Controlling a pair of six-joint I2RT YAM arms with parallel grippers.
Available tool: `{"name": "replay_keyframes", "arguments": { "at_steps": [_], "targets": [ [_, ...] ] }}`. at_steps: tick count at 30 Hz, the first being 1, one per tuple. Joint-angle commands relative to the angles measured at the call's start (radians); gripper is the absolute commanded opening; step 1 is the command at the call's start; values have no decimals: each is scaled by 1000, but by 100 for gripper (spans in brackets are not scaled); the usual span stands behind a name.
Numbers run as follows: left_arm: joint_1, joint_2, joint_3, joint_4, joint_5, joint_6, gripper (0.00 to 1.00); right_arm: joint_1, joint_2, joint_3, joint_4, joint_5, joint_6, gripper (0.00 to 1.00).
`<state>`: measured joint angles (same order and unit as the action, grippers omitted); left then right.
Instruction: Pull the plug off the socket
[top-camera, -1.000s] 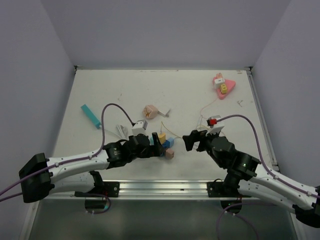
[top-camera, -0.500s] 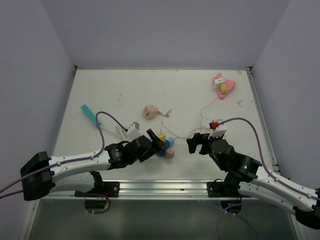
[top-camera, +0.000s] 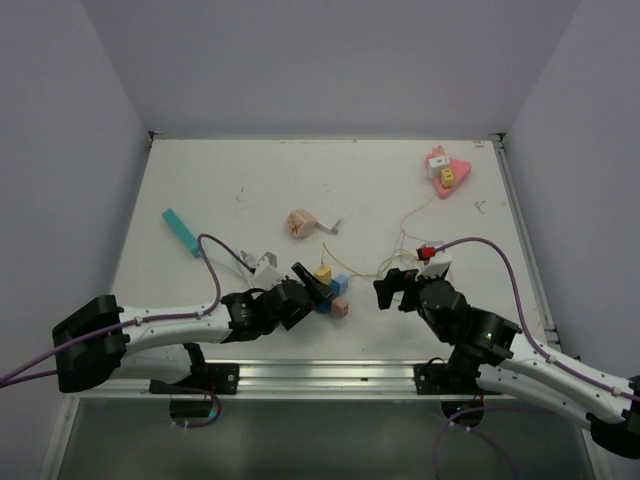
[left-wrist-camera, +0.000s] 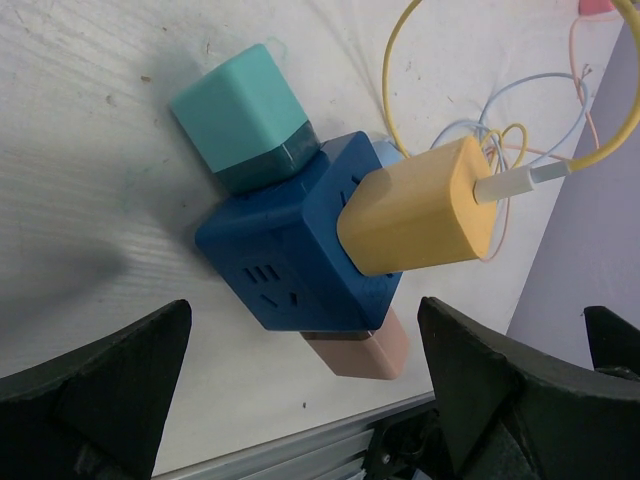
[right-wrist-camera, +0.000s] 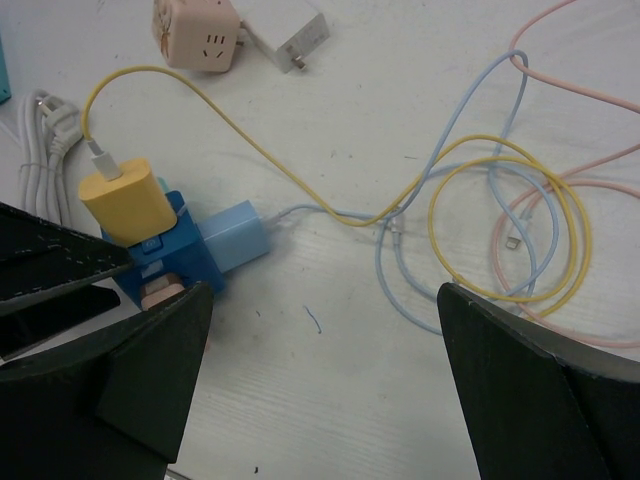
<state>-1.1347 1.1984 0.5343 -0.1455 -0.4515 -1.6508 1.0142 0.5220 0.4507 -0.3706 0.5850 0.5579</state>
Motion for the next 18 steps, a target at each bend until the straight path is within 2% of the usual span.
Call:
{"name": "replay_keyframes", "arguments": {
  "at_steps": [1, 18],
  "targets": [
    [-7, 21, -13, 116, -55, -23, 99, 3, -7, -4, 22, 15, 11, 98],
    [-11, 69, -102, 297, -47, -63, 94, 3, -7, -23, 32, -2, 25, 98]
  ]
}}
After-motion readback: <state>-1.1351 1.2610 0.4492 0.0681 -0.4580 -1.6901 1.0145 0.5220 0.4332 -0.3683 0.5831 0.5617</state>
